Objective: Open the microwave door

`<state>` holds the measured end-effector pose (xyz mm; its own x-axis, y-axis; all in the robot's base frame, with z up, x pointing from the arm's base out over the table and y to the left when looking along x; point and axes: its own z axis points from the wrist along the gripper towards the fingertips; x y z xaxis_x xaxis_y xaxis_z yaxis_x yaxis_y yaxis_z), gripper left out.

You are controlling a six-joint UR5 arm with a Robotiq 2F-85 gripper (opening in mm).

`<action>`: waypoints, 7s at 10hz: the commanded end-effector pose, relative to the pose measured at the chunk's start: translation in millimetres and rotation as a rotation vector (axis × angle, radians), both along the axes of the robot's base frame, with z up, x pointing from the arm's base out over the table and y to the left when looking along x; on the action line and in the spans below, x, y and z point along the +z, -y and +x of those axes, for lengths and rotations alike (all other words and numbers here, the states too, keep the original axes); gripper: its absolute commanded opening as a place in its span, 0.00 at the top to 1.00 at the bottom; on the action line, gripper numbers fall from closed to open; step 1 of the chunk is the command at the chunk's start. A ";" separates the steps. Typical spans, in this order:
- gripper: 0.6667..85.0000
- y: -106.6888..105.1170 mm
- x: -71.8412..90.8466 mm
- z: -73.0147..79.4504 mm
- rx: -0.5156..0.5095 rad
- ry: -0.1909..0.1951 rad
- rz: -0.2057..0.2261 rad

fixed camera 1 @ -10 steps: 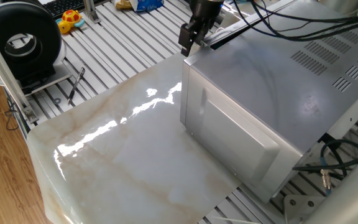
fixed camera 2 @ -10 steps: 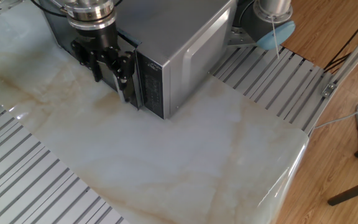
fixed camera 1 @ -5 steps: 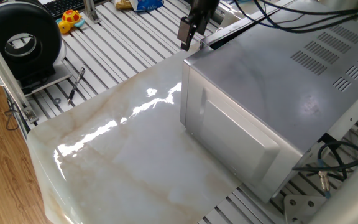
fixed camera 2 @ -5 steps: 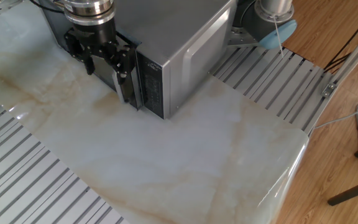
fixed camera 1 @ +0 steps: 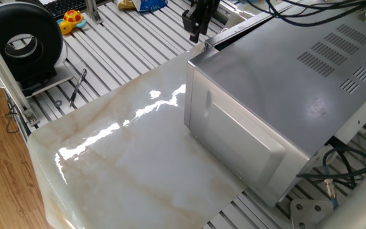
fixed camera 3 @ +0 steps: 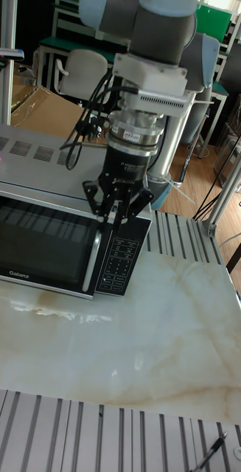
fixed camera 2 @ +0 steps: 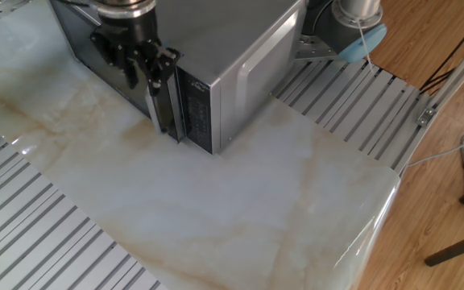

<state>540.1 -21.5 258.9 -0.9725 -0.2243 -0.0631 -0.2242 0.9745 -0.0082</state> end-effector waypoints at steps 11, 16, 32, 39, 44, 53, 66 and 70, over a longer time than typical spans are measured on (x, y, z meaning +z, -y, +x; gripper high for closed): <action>1.00 -2.5 24.4 -46.7 -0.093 0.013 0.034; 1.00 1.7 20.7 -53.4 -0.086 0.003 0.022; 1.00 4.1 9.8 -23.2 -0.015 -0.024 0.020; 1.00 -6.3 11.6 -35.7 -0.053 -0.032 0.013; 1.00 0.0 2.2 -49.7 -0.056 -0.019 0.022; 1.00 19.0 -4.4 -20.7 0.061 -0.003 -0.016; 1.00 -33.3 43.8 -34.8 -0.036 0.003 -0.046; 1.00 -23.0 45.0 -28.2 0.027 0.027 -0.090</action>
<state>505.5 1.1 300.4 -0.9741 -0.2212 -0.0475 -0.2166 0.9724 -0.0869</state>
